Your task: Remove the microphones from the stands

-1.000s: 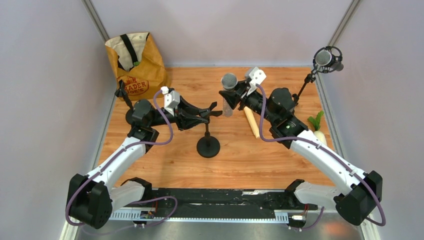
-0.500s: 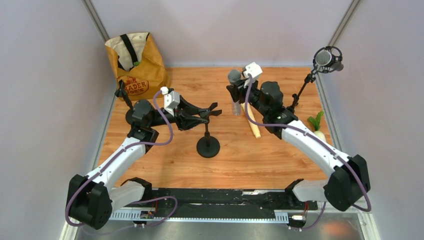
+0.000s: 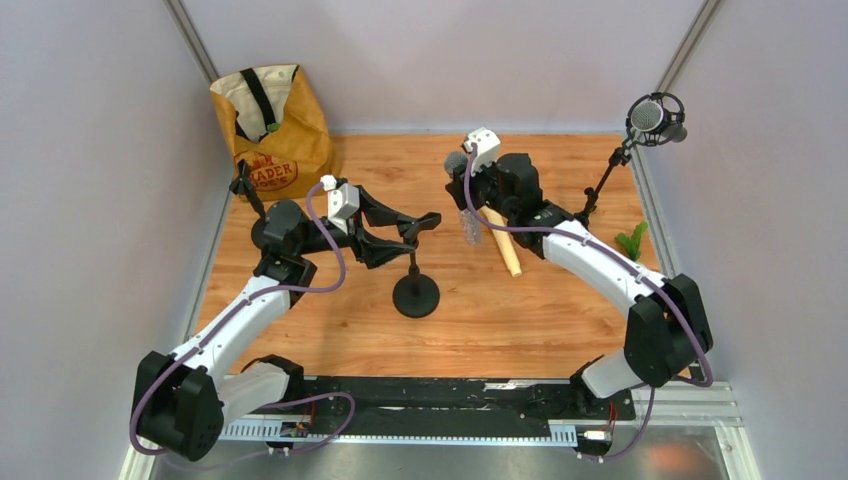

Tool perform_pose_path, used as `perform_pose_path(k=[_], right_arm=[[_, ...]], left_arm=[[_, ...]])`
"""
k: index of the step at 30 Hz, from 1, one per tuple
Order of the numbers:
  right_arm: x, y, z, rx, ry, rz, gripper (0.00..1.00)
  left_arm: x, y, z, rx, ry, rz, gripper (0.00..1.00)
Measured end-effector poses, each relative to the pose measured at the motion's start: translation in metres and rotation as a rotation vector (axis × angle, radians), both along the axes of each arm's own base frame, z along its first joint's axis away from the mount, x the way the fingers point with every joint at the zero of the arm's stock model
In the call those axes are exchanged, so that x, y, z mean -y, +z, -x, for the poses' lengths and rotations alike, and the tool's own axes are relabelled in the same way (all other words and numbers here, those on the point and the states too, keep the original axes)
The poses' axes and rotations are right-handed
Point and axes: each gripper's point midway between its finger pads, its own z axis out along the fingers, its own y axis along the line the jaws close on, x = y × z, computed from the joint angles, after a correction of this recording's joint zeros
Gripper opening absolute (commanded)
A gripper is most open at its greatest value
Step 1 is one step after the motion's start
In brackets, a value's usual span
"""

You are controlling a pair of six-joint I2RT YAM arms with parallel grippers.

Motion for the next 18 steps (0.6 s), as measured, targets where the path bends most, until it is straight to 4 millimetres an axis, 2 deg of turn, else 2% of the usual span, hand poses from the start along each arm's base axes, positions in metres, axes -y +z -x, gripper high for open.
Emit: perform_pose_path(k=[4, 9, 14, 18], right_arm=[[0.002, -0.013, -0.013, -0.045, -0.002, 0.005, 0.25], [0.013, -0.054, -0.029, -0.187, -0.023, 0.034, 0.27], [0.016, -0.088, -0.028, -0.293, -0.017, 0.070, 0.26], [0.011, -0.102, -0.027, -0.342, 0.006, 0.083, 0.26]], left_arm=[[0.000, 0.001, 0.000, 0.003, 0.000, 0.001, 0.72], [-0.001, -0.001, 0.004, 0.012, -0.008, -0.010, 0.73], [-0.003, -0.003, 0.009, 0.031, -0.020, -0.044, 0.73], [-0.005, -0.004, 0.014, 0.052, -0.037, -0.073, 0.74]])
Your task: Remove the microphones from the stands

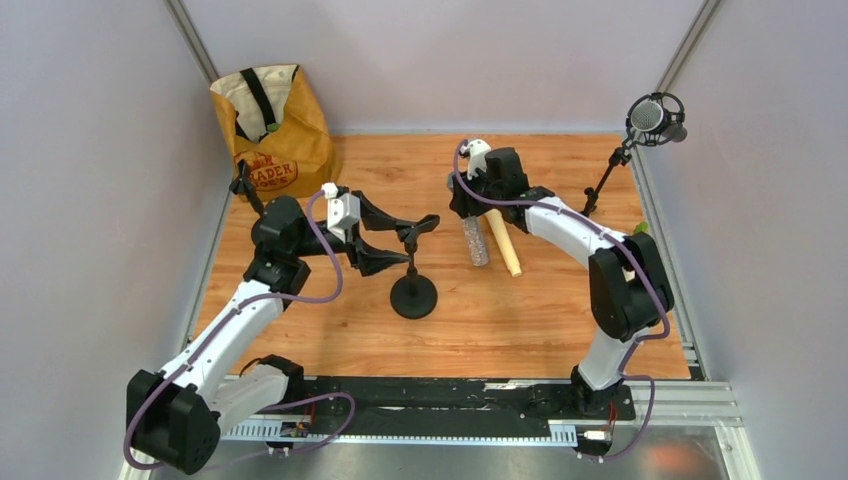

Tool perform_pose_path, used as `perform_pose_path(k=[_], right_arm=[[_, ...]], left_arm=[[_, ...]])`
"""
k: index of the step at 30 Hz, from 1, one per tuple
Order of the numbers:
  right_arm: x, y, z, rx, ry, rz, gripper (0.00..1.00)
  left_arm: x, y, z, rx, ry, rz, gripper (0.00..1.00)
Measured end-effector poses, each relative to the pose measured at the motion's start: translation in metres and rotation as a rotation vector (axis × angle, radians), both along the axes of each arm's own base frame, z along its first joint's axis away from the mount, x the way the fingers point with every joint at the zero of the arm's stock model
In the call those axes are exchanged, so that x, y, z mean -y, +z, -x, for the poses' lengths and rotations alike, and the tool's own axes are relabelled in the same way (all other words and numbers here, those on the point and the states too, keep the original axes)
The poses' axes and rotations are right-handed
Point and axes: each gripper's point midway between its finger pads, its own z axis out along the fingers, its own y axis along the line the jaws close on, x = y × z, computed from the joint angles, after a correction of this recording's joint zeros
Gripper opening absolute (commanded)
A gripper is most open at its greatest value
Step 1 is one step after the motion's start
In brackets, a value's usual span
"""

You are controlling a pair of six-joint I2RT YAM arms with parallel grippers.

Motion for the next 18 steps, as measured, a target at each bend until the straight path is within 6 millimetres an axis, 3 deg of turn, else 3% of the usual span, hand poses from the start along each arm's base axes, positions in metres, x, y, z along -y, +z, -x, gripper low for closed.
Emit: perform_pose_path(k=[11, 18], right_arm=[[-0.006, -0.022, -0.011, -0.036, -0.002, 0.007, 0.24], [-0.005, -0.056, -0.012, -0.100, -0.020, 0.024, 0.24]], left_arm=[[-0.005, -0.006, 0.014, 0.077, -0.058, -0.077, 0.75], [-0.010, -0.021, 0.013, 0.086, -0.045, -0.124, 0.76]])
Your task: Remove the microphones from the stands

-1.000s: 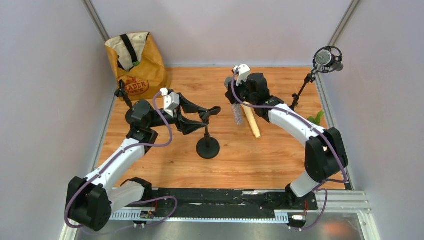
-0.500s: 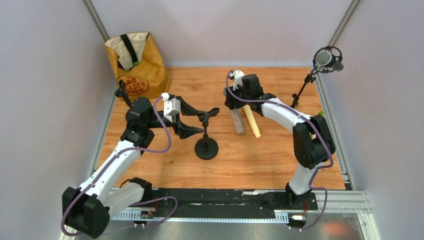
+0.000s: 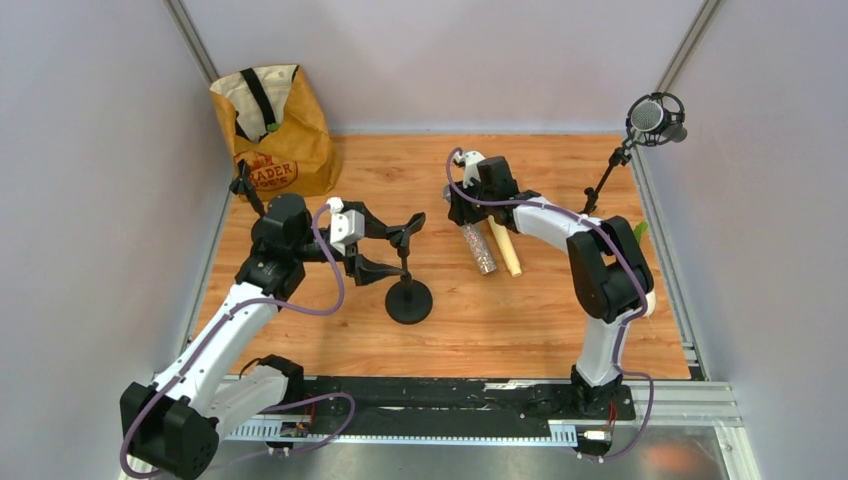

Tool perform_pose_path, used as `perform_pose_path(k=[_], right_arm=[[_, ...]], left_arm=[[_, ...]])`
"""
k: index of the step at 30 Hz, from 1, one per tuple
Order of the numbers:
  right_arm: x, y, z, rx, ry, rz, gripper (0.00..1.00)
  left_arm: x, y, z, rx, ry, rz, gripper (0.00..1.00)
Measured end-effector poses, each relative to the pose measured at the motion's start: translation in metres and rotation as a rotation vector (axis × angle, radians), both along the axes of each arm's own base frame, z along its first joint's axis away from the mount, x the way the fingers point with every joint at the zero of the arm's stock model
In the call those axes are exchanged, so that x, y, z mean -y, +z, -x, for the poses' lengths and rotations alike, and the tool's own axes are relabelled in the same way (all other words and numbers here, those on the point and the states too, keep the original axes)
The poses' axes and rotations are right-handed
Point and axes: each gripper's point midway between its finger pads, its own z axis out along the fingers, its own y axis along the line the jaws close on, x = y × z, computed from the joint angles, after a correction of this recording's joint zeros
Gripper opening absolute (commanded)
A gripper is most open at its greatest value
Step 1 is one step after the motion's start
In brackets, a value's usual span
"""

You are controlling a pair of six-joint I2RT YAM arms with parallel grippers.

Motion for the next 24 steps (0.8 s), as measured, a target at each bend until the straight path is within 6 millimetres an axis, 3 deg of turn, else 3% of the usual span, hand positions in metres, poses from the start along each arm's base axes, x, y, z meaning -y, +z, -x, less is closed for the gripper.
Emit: perform_pose_path(k=[9, 16, 24], right_arm=[[0.005, -0.019, 0.000, -0.018, -0.023, 0.015, 0.29], [0.007, -0.039, 0.002, -0.043, -0.027, 0.032, 0.40], [0.010, -0.048, 0.004, -0.054, -0.031, 0.047, 0.45]], left_arm=[[-0.008, -0.002, -0.001, 0.020, 0.023, -0.016, 0.77], [-0.014, -0.005, 0.003, 0.060, 0.017, -0.062, 0.77], [-0.018, -0.013, 0.006, 0.099, -0.001, -0.103, 0.78]])
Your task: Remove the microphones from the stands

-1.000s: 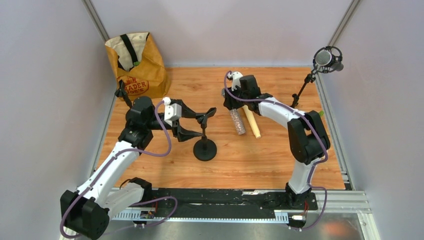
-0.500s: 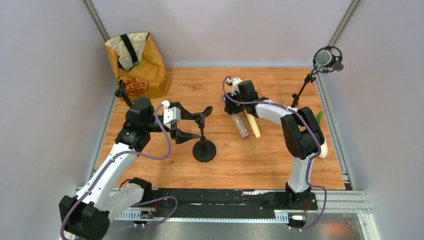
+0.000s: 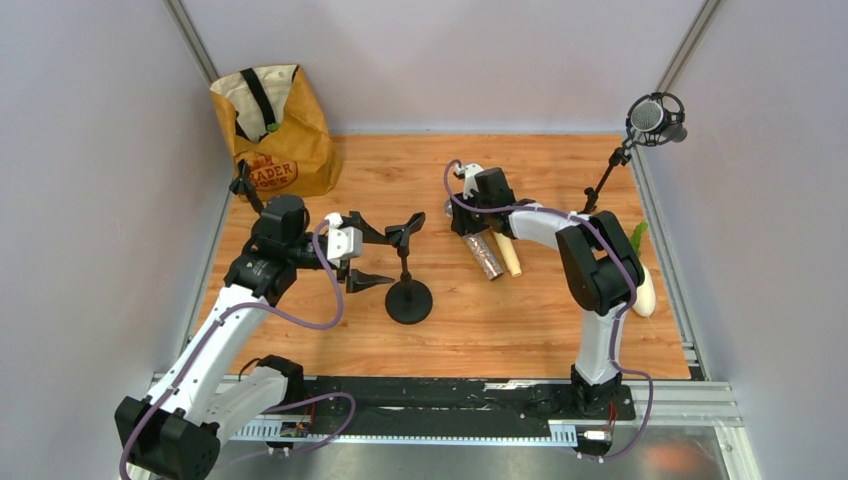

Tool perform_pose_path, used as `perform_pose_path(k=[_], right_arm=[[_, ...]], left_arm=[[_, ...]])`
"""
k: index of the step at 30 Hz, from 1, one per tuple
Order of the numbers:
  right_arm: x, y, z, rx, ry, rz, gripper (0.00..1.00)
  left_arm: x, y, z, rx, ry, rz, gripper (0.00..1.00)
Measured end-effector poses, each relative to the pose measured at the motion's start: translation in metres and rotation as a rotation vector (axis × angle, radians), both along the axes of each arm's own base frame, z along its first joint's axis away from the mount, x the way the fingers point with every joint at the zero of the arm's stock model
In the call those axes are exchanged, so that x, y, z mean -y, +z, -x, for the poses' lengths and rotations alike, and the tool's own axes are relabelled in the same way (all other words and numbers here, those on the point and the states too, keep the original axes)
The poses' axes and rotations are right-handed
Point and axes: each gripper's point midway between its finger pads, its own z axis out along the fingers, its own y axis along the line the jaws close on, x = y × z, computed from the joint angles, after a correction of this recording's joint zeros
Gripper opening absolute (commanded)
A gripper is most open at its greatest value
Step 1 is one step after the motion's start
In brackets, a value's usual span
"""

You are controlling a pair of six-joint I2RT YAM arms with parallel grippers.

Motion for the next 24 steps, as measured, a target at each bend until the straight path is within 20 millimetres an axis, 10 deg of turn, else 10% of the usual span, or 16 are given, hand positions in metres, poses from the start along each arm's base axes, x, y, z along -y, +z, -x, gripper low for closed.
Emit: perform_pose_path(k=[24], right_arm=[[-0.001, 0.014, 0.001, 0.034, 0.040, 0.001, 0.84]], left_arm=[[-0.004, -0.013, 0.008, 0.008, -0.032, -0.044, 0.79]])
